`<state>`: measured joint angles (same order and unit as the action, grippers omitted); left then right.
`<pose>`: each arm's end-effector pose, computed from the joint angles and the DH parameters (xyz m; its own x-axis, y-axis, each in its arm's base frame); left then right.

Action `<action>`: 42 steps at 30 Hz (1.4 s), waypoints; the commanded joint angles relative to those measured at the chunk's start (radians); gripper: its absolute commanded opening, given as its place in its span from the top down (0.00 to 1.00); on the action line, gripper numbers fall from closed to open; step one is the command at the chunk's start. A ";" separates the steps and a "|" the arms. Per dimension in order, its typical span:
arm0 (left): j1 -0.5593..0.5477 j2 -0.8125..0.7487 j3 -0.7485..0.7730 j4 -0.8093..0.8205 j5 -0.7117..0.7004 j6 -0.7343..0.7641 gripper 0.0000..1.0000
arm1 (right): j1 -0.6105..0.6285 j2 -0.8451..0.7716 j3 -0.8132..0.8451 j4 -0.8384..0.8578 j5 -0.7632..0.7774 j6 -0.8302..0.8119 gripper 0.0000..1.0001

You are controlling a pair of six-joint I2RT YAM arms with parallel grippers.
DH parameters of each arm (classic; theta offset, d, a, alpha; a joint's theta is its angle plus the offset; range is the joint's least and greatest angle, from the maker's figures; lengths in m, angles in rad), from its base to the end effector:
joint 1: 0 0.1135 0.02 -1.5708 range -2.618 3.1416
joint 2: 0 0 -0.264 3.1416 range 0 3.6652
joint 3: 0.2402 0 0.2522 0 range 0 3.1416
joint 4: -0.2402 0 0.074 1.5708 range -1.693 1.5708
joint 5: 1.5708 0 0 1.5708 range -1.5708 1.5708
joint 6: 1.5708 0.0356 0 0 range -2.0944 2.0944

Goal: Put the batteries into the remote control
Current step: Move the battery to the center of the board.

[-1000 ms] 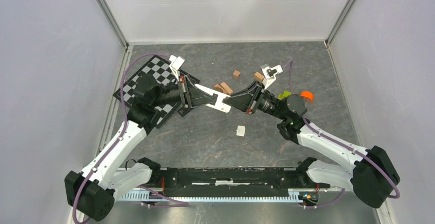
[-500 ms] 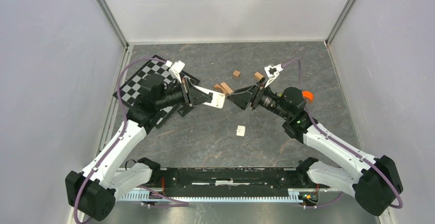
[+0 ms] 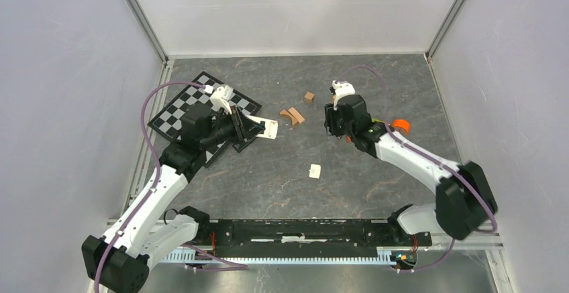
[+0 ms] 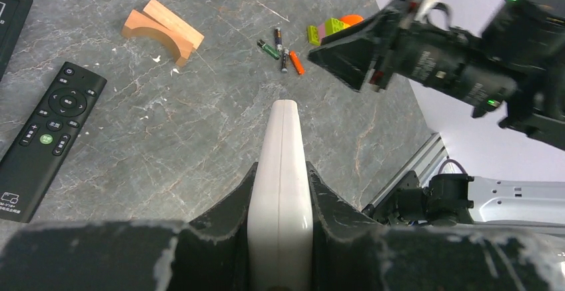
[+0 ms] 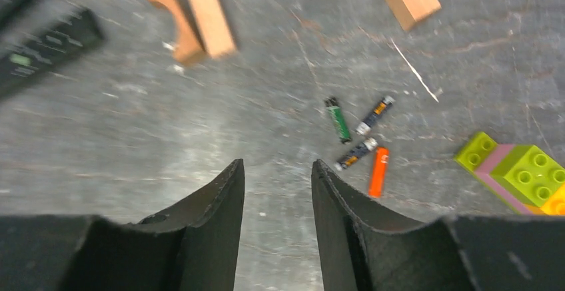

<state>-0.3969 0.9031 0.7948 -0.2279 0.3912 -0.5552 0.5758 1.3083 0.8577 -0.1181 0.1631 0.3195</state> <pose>0.1861 -0.0927 0.3187 -0.6219 -0.2677 -0.7359 0.4254 0.6735 -0.6045 0.2465 0.1531 0.2570 -0.5616 0.0050 -0.8274 -0.2592 0.9486 0.1816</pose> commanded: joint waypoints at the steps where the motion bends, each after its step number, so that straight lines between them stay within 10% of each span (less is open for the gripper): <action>1: 0.005 -0.006 0.003 0.033 -0.020 0.058 0.98 | -0.032 0.137 0.090 -0.091 0.049 -0.153 0.55; 42: 0.008 0.023 -0.003 0.048 0.015 0.077 0.98 | -0.114 0.461 0.180 -0.188 0.137 0.060 0.71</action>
<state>-0.3939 0.9298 0.7944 -0.2291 0.3950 -0.5285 0.4625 1.7561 1.0336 -0.3233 0.2718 0.3553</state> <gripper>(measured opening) 0.277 0.297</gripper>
